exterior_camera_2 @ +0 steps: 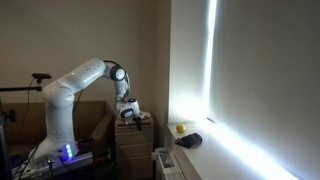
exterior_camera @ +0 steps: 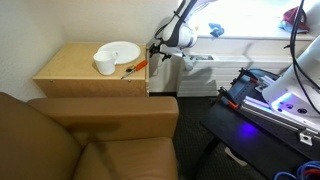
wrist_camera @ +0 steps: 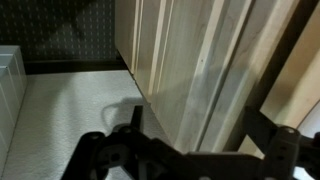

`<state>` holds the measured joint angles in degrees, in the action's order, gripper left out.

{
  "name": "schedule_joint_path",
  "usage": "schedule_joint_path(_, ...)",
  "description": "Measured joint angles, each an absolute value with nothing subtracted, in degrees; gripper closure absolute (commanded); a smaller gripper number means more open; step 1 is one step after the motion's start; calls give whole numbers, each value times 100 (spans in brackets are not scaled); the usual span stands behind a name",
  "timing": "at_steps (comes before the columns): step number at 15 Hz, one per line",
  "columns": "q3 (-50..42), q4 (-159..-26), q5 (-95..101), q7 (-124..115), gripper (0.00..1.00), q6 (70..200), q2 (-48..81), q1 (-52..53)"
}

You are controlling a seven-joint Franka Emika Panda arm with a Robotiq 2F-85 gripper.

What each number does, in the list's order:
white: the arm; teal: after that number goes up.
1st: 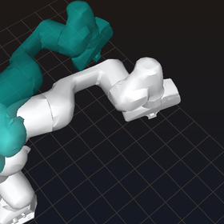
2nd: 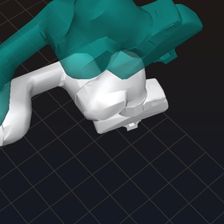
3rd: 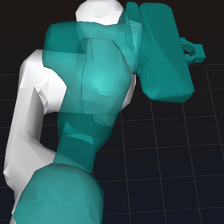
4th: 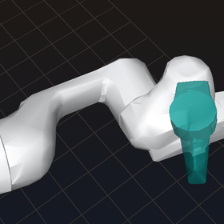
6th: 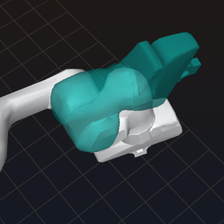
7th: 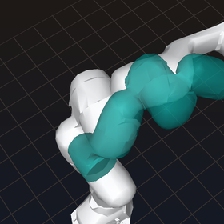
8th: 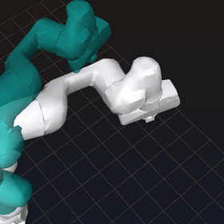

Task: Open the first flat drawer of the side cabinet

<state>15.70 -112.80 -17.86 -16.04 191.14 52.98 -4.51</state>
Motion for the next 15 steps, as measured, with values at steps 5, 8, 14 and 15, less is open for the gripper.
schedule_joint_path(5,1693,-11173,-1772,-1706,0,18764,5301,-484)
schedule_joint_path(8,1691,-11165,-1773,-1711,0,18731,5302,-480)
schedule_joint_path(14,1704,-10930,-1838,-1990,0,18728,5507,-458)
schedule_joint_path(15,1693,-10829,-1880,-2060,0,18719,5570,-457)
